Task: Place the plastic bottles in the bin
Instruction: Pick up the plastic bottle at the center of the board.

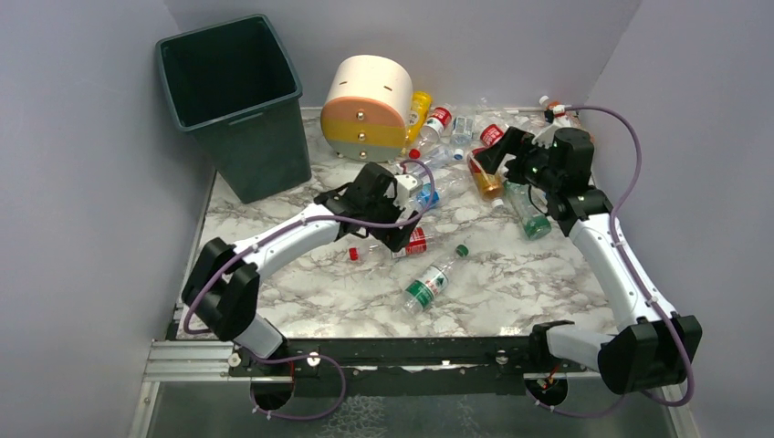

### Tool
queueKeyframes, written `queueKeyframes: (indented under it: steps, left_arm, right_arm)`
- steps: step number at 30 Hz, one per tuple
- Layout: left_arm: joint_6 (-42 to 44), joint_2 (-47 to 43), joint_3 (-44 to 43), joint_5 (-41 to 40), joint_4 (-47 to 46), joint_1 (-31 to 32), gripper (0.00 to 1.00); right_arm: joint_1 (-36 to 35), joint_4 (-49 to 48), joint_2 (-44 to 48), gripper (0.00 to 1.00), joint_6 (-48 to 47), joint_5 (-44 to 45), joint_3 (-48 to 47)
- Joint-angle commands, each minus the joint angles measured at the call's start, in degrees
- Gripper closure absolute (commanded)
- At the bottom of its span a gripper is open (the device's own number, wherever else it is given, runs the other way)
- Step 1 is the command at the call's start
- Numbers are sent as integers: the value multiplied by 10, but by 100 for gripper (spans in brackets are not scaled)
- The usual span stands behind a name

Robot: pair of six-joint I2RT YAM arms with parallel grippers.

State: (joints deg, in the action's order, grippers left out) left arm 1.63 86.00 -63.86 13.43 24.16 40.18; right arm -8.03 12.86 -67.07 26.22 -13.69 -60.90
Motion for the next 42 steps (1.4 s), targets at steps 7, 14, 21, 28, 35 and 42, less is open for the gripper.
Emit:
queueKeyframes:
  steps: [7, 14, 21, 28, 35, 42]
  left_arm:
    - [-27, 70, -31, -164, 49, 16, 1]
    - [-55, 98, -42, -149, 56, 15, 1]
    - [-49, 131, -29, -162, 47, 42, 1]
    - [-41, 143, -19, -138, 30, 42, 1]
    - [-39, 155, -21, -144, 27, 45, 7]
    - [-36, 165, -29, -139, 37, 46, 34]
  right_arm:
    - [0, -20, -10, 0, 3, -41, 22]
    - [0, -23, -10, 0, -1, -45, 30]
    - [0, -26, -9, 0, -4, -48, 35]
    - [0, -30, -11, 0, -3, -53, 41]
    - [0, -29, -11, 0, -8, -51, 42]
    - [0, -32, -16, 0, -6, -57, 41]
